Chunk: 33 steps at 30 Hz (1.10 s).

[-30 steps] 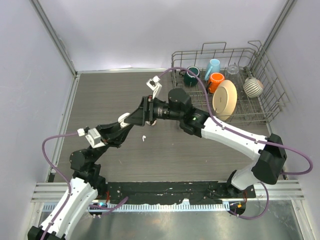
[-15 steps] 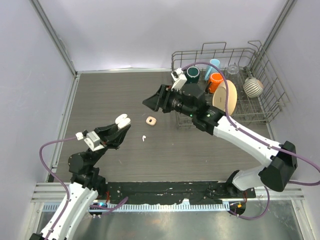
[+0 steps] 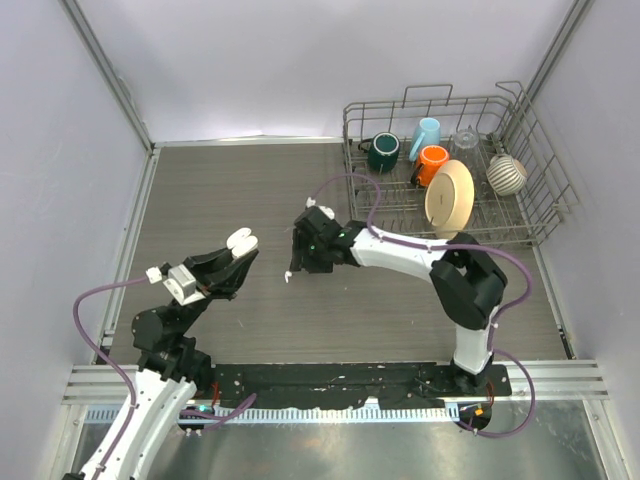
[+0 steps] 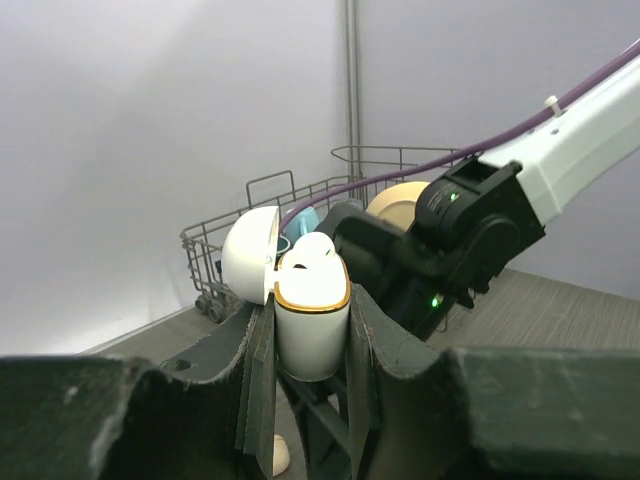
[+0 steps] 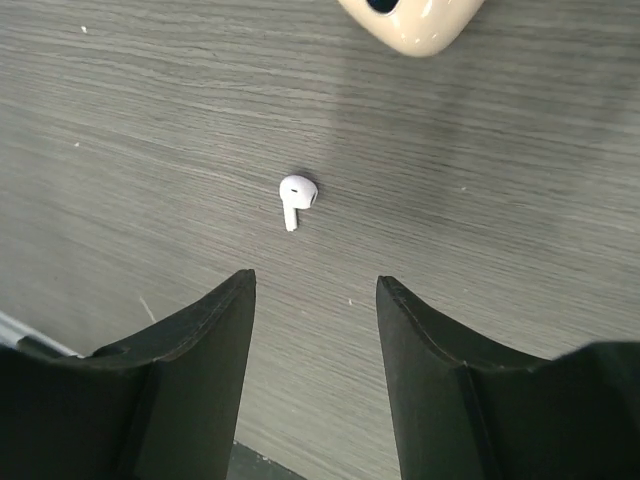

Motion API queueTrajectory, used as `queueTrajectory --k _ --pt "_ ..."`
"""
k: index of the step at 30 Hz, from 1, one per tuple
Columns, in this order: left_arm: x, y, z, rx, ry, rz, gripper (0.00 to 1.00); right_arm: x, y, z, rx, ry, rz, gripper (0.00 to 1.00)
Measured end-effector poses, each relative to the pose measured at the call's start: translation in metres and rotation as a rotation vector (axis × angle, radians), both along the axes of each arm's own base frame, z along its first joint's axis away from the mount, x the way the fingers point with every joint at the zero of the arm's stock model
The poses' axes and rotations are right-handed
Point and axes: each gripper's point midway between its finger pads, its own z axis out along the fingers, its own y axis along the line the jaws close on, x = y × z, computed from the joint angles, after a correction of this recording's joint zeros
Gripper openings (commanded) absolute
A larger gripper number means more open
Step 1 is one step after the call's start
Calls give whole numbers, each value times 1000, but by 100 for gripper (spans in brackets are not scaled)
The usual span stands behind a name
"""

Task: Insert the wireless bluetooth earbuds into the charging case
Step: Pick up the earbud from the center of the board.

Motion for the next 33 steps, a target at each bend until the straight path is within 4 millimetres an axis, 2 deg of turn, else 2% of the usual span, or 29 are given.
queueTrajectory --k 4,9,14,20,33 --pt "-3 3 5 -8 -10 8 0 -4 10 -12 -95 -2 -23 57" --pt "-6 7 9 -18 -24 25 0 10 25 -4 -139 -51 -81 57" --pt "-5 8 7 -13 -20 37 0 16 16 -5 -175 -55 -180 57" --pt "-5 10 7 -10 -23 46 0 17 7 -18 -211 -30 -253 56" --pt "-7 12 9 -15 -32 56 0 13 22 -41 -228 20 -242 53"
